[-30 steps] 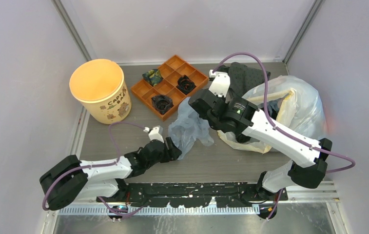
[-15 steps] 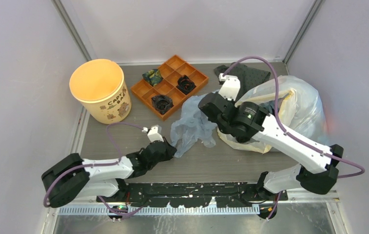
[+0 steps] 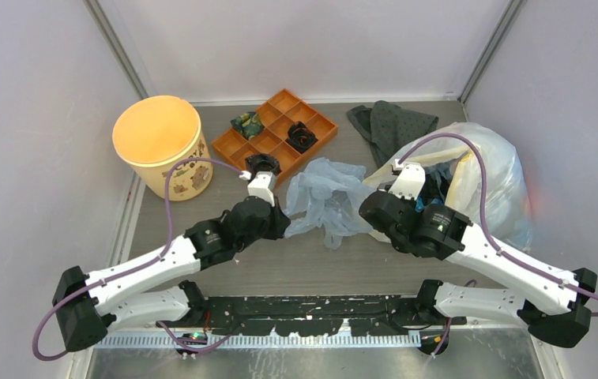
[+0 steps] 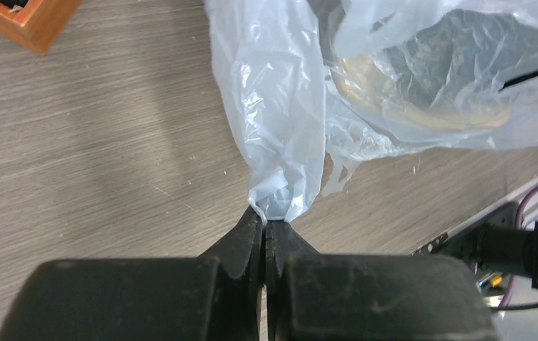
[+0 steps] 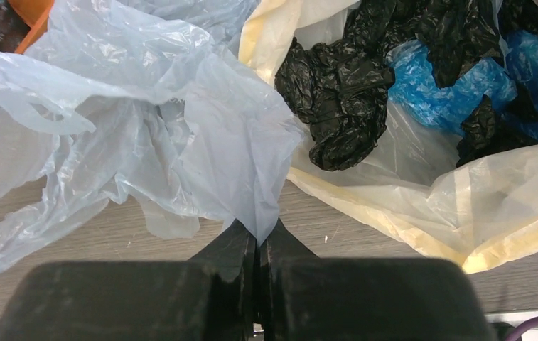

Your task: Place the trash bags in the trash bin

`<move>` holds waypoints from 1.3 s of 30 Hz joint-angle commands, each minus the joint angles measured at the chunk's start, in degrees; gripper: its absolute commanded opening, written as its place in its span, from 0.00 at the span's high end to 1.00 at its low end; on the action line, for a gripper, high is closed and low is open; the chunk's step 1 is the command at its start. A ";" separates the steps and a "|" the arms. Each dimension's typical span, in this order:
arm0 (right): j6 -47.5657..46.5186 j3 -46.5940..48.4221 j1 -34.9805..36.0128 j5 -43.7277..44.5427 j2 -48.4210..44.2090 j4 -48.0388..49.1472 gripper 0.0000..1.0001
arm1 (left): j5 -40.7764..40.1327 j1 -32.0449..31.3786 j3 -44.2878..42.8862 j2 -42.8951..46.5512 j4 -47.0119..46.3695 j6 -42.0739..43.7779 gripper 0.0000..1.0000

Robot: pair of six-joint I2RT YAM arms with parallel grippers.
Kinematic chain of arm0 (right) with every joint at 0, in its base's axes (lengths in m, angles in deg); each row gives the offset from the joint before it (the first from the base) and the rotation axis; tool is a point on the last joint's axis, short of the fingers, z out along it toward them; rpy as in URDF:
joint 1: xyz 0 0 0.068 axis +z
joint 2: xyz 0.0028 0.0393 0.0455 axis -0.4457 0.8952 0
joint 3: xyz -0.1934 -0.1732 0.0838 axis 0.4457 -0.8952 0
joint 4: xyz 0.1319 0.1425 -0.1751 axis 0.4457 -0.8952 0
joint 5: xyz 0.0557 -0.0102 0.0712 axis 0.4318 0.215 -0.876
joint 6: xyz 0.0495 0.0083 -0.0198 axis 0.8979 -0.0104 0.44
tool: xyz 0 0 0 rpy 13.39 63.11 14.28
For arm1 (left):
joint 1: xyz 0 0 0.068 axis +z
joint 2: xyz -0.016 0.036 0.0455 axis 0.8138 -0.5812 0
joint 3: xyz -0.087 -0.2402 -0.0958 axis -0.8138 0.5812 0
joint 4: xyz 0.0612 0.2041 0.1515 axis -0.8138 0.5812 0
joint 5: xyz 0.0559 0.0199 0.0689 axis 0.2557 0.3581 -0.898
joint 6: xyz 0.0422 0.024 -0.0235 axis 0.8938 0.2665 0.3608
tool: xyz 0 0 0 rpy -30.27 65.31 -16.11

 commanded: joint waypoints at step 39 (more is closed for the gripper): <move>-10.33 5.44 3.05 -15.81 -2.36 18.17 0.63 | 14.42 -0.13 -29.69 -14.34 28.05 6.96 1.00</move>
